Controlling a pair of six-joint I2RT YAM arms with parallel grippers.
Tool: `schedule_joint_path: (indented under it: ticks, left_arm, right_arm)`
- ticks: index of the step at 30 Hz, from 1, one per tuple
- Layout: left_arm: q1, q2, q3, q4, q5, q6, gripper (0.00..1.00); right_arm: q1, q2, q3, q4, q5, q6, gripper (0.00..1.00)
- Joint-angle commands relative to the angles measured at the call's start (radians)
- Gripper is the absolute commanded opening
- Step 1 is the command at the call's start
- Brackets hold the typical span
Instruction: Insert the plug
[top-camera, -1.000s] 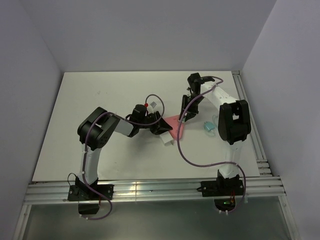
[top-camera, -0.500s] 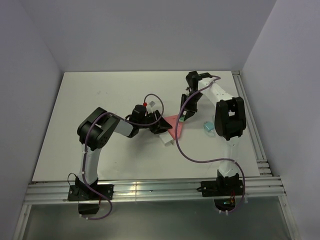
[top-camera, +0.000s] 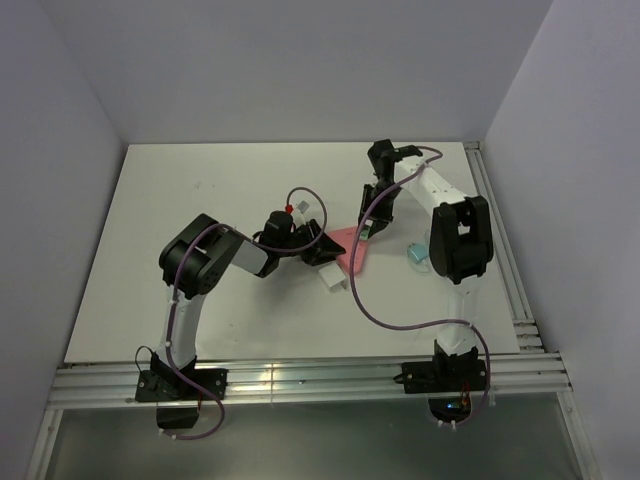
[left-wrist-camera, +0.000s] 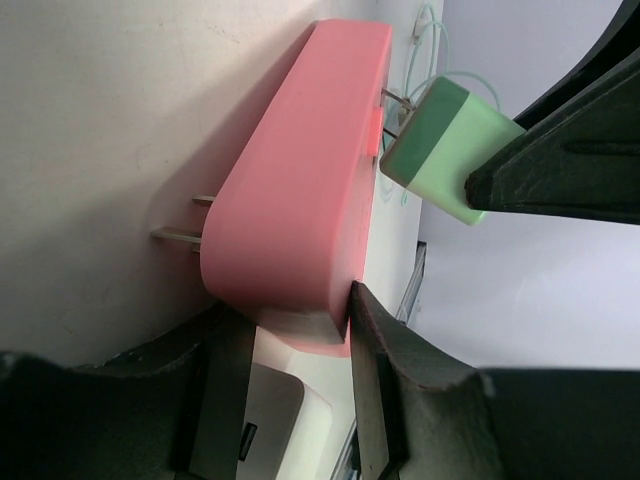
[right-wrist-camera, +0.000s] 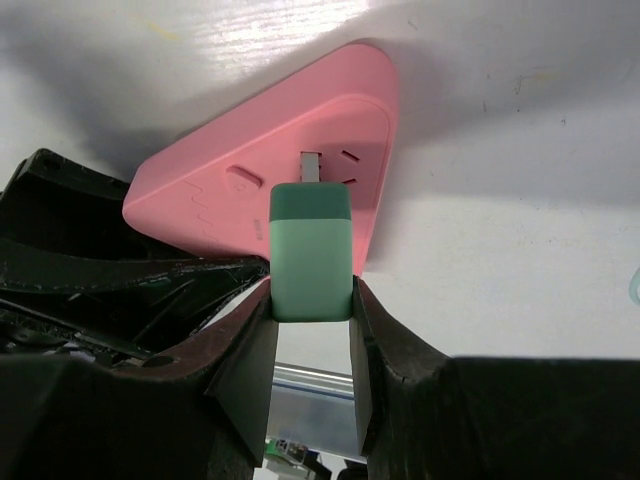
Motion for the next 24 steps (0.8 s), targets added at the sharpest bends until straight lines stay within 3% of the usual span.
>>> schedule_joint_path:
  ticks: [1, 9, 11, 13, 16, 24]
  left_arm:
    - [-0.019, 0.013, -0.010, -0.059, -0.050, 0.066, 0.00]
    - [-0.019, 0.026, -0.019, -0.042, -0.034, 0.063, 0.00]
    - [-0.019, 0.030, -0.014, -0.044, -0.031, 0.066, 0.00]
    - [-0.019, 0.034, -0.011, -0.045, -0.031, 0.069, 0.00]
    - [-0.020, 0.033, -0.014, -0.041, -0.030, 0.069, 0.00]
    - [-0.019, 0.043, -0.008, -0.041, -0.018, 0.069, 0.00]
  right_arm:
    - [-0.002, 0.074, 0.053, 0.080, 0.182, -0.004, 0.11]
    - [-0.027, 0.081, 0.077, 0.074, 0.161, -0.025, 0.19]
    - [-0.039, 0.081, 0.072, 0.082, 0.153, -0.031, 0.17]
    - [-0.041, 0.096, 0.086, 0.077, 0.158, -0.039, 0.07]
    - [-0.048, 0.139, 0.127, 0.057, 0.155, -0.059, 0.00]
    - [-0.114, 0.288, 0.265, -0.048, 0.042, -0.110, 0.00]
